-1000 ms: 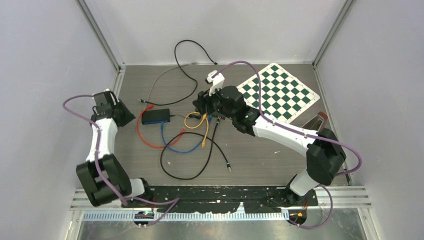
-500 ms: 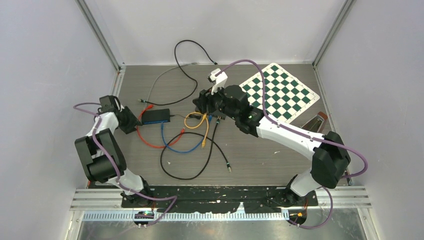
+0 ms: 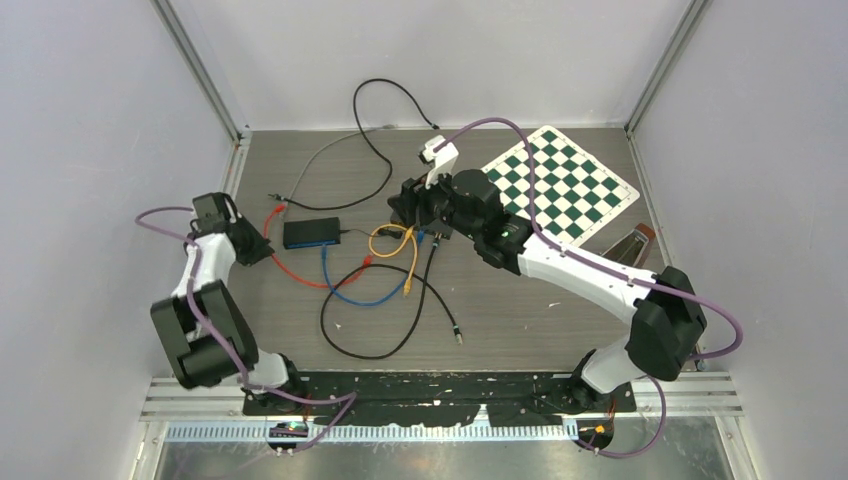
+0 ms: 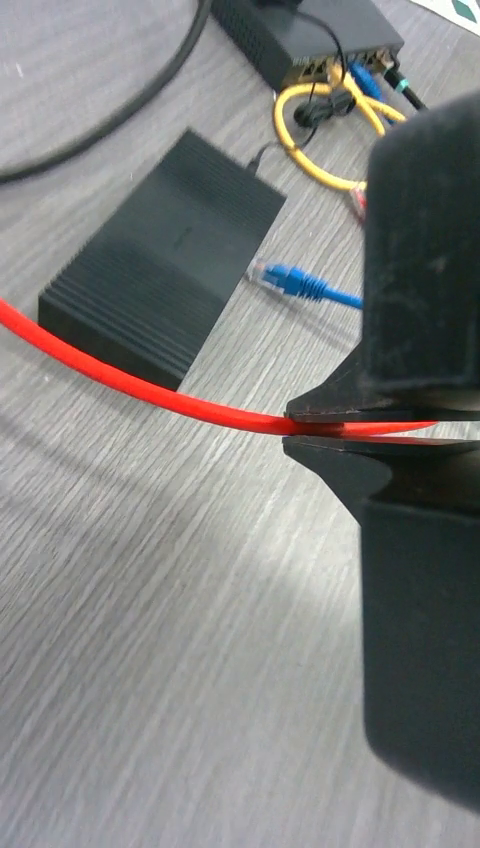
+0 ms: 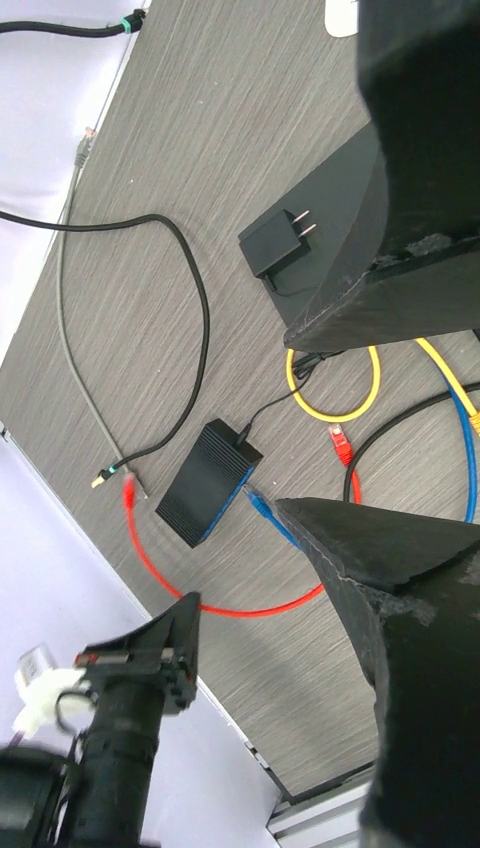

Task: Insert the plug into the switch port
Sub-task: Pick up the connector from the center of the board.

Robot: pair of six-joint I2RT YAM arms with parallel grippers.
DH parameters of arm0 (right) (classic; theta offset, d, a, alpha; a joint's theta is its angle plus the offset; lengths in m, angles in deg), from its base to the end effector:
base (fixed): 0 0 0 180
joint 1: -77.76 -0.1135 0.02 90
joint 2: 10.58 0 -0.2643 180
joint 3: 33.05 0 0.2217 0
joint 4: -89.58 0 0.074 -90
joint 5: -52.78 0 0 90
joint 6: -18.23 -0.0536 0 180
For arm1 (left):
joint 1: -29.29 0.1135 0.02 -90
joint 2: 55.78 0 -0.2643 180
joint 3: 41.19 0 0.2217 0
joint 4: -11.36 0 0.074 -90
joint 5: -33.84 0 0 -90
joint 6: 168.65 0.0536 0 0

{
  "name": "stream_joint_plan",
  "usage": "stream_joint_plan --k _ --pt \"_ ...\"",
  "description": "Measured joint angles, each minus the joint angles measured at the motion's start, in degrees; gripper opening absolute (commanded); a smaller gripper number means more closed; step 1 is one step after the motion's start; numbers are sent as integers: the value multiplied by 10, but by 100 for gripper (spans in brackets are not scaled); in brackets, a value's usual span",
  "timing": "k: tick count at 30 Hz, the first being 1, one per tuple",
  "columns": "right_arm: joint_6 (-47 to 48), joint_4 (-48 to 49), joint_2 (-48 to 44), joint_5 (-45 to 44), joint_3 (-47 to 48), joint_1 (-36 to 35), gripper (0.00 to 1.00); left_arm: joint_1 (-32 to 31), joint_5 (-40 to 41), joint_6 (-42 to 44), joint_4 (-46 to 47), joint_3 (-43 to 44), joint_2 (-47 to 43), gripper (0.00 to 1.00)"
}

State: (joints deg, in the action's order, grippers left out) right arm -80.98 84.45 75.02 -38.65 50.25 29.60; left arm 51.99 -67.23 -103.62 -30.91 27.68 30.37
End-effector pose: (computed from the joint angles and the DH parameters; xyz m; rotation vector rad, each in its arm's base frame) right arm 0.2330 0.2582 0.3516 -0.5666 1.6600 0.7200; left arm 0.2605 0.0978 0.2022 -0.9888 2.4079 -0.2661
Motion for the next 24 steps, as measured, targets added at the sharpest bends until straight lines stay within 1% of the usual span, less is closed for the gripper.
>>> stream_joint_plan --k 7,11,17,21,24 --pt "-2 -25 -20 0 2 0 63 1 42 -52 -1 -33 -185 0" --pt "-3 -34 -24 0 12 0 63 1 56 -79 2 -47 -258 0" --pt "-27 -40 -24 1 30 0 63 -11 -18 -106 57 -106 -371 0" --pt "-56 -33 -19 12 40 0 63 -27 -69 -101 80 -103 -416 0" --pt "-76 -25 -6 26 51 0 63 -42 -66 -85 76 -91 -445 0"
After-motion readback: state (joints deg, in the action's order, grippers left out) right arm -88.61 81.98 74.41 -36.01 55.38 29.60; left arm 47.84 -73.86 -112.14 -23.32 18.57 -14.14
